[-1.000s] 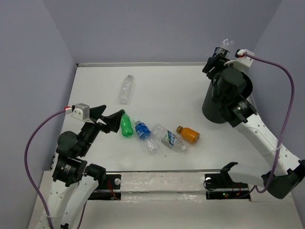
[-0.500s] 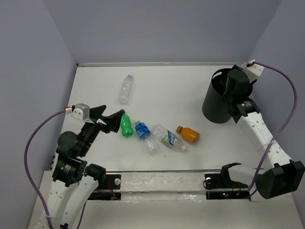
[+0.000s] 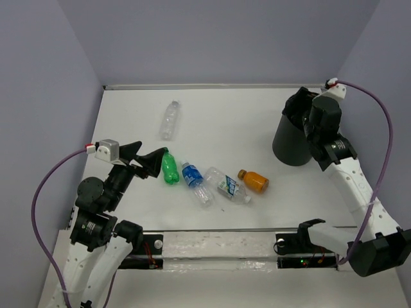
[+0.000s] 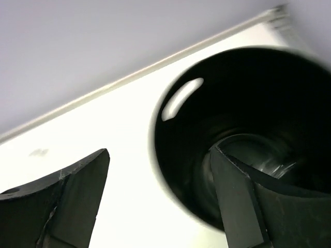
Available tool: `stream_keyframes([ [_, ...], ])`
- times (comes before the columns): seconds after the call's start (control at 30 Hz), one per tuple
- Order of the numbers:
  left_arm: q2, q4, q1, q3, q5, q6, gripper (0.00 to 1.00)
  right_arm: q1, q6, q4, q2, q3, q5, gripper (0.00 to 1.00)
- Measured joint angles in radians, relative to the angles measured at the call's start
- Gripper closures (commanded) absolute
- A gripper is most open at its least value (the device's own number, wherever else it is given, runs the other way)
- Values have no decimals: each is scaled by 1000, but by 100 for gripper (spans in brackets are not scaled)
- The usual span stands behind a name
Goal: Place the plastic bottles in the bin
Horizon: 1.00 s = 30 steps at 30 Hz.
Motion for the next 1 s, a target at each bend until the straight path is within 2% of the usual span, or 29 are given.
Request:
stream_keyframes([
  [0.1, 3, 0, 0, 0, -11, -5, 1, 69, -29, -19, -1, 15, -180, 16],
  [0.17, 6, 0, 0, 0, -18, -6, 1, 189, -63, -42, 18, 14, -230, 16],
  [0.27, 20, -2, 0, 0, -23, -7, 1, 387, -105, -87, 72, -2, -308, 10],
  [0.33, 32, -4, 0, 0, -24, -7, 1, 462, -129, -137, 107, -42, -333, 5],
  [0.67, 51, -8, 0, 0, -24, -7, 1, 455, -74, -417, 149, -175, -209, 3],
  [0.83, 53, -8, 0, 0, -24, -7, 1, 454, -48, -472, 156, -179, -211, 1],
  [1.0, 55, -14, 0, 0, -24, -7, 1, 454, -47, -504, 278, -145, -209, 1],
])
